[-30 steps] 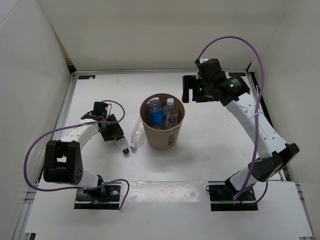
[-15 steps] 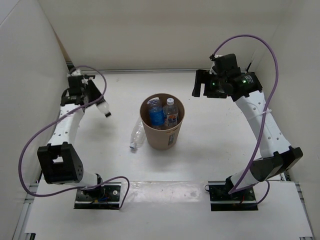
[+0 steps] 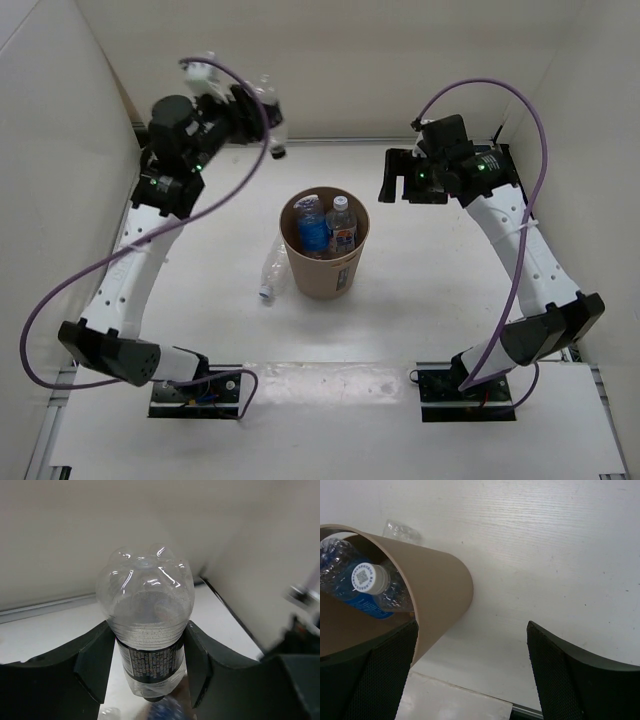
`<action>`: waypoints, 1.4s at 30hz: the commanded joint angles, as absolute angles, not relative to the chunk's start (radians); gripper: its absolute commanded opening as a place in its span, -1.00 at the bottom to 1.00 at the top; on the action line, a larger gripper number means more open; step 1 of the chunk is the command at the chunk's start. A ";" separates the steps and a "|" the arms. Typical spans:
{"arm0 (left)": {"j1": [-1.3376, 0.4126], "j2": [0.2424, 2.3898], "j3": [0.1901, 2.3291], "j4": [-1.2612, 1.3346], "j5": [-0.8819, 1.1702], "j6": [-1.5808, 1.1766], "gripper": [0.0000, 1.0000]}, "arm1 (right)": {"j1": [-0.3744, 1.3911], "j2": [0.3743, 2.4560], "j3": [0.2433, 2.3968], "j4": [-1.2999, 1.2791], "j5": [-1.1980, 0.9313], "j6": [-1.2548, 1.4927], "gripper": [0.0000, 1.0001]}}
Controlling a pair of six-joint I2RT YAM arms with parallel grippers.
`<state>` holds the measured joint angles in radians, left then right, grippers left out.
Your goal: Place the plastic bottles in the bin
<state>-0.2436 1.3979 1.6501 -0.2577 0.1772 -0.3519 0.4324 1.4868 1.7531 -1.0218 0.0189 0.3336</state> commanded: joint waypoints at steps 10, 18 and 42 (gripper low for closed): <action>-0.558 1.212 1.352 -0.258 0.095 -0.172 0.33 | 0.403 1.336 1.651 -1.019 0.023 0.357 0.81; -0.611 1.212 1.272 -0.256 0.069 -0.179 0.43 | 0.397 1.322 1.634 -1.017 0.032 0.364 0.81; -0.509 1.206 1.555 -0.384 -0.498 -0.130 1.00 | 0.382 1.361 1.635 -1.008 0.011 0.359 0.81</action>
<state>-0.5819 1.2018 1.4540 -0.3298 -0.1963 -0.1112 0.3916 1.3586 1.6226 -1.0286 0.0185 0.3595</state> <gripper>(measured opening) 0.998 0.904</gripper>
